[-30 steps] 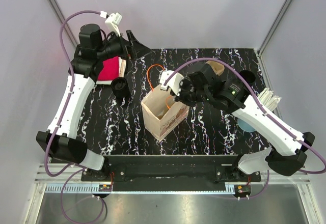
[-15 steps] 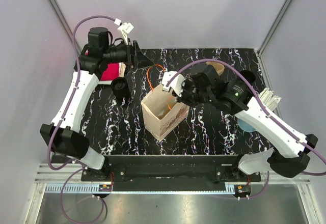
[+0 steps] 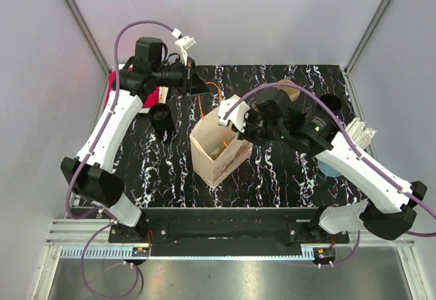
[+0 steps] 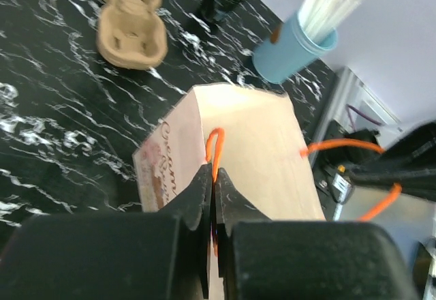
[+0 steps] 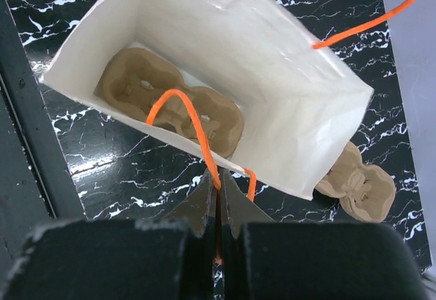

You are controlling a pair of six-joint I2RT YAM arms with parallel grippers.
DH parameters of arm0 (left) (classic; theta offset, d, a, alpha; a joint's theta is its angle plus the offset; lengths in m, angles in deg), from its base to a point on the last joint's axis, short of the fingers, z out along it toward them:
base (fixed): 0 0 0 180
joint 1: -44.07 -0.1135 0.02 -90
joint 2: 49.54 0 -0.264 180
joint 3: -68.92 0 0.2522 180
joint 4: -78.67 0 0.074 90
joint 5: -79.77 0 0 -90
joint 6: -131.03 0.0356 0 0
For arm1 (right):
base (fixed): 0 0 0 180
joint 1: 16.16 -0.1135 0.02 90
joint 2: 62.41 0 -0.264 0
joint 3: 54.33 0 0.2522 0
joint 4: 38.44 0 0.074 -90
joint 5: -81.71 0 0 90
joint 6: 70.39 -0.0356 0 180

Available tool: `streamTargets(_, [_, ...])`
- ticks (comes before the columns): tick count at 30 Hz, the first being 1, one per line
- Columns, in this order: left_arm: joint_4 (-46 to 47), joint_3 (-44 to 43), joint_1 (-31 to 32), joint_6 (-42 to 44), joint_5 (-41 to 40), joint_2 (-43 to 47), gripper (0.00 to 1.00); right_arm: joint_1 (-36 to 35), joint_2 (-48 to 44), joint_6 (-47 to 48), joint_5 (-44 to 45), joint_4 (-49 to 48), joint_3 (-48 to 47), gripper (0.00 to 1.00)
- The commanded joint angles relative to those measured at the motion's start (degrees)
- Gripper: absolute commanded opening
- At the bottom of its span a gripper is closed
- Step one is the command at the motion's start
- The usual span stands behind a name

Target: Pack the takeout coffee

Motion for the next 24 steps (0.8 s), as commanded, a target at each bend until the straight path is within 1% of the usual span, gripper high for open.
streamTargets(1, [-1.0,-13.5,0.5,2.3,-5.2,-3.4,0.0,-0.4,-1.0,1.6,0.8,-2.5,1.5,0.0])
streamTargets(2, [-3.4,-16.7,0.7,2.7,-5.7,-4.8,0.0,-0.4,-1.0,1.9,0.8,-2.7,1.9,0.0])
streamTargets(3, [-4.7,-23.1,0.9,3.4,-6.5,-7.6,0.0,-0.5,-1.1,2.1,0.7,-2.8,2.9,0.0])
streamTargets(5, [-7.7,-30.2,1.9,4.2,-7.4,-10.9,0.0,-0.4,-1.5,2.9,0.3,-2.8,4.1,0.0])
streamTargets(7, [-8.1,-31.7,3.1,5.2,-8.5,-12.0,0.0,-0.5,-2.1,3.5,-1.1,-2.9,6.2,0.0])
streamTargets(8, [-8.3,-31.2,3.7,5.2,-8.7,-12.0,0.0,-0.4,-2.3,3.8,-1.8,-3.0,7.0,0.0])
streamTargets(10, [-8.2,-29.3,5.2,8.7,-9.0,-11.5,0.0,-0.4,-2.4,4.2,-3.8,-3.0,9.9,0.0])
streamTargets(13, [-8.3,-23.0,7.8,12.5,-10.5,-9.2,0.0,-0.4,-2.2,4.7,-4.4,-4.6,14.8,0.0])
streamTargets(14, [-8.3,-19.5,8.5,13.6,-11.1,-7.7,0.0,-0.4,-2.1,4.8,-4.2,-6.1,16.2,0.0])
streamTargets(16, [-8.3,-16.2,10.5,16.3,-12.9,-6.3,0.0,-0.5,-2.1,5.2,-4.0,-7.4,20.4,0.0])
streamTargets(17, [-8.4,-13.5,11.0,17.0,-13.4,-5.1,0.0,-0.4,-2.1,5.2,-4.0,-8.4,21.8,0.0])
streamTargets(18, [-8.2,-12.2,11.7,17.8,-13.9,-4.6,0.0,-0.4,-2.2,5.4,-4.2,-8.6,24.0,0.0])
streamTargets(20, [-8.0,-9.5,12.6,18.0,-13.9,-3.1,0.0,-0.4,-3.2,5.7,-5.7,-8.0,25.7,0.0])
streamTargets(24, [-7.9,-7.3,13.2,18.2,-12.1,-1.4,0.0,-0.4,-6.6,6.3,-9.2,-6.8,29.3,0.0])
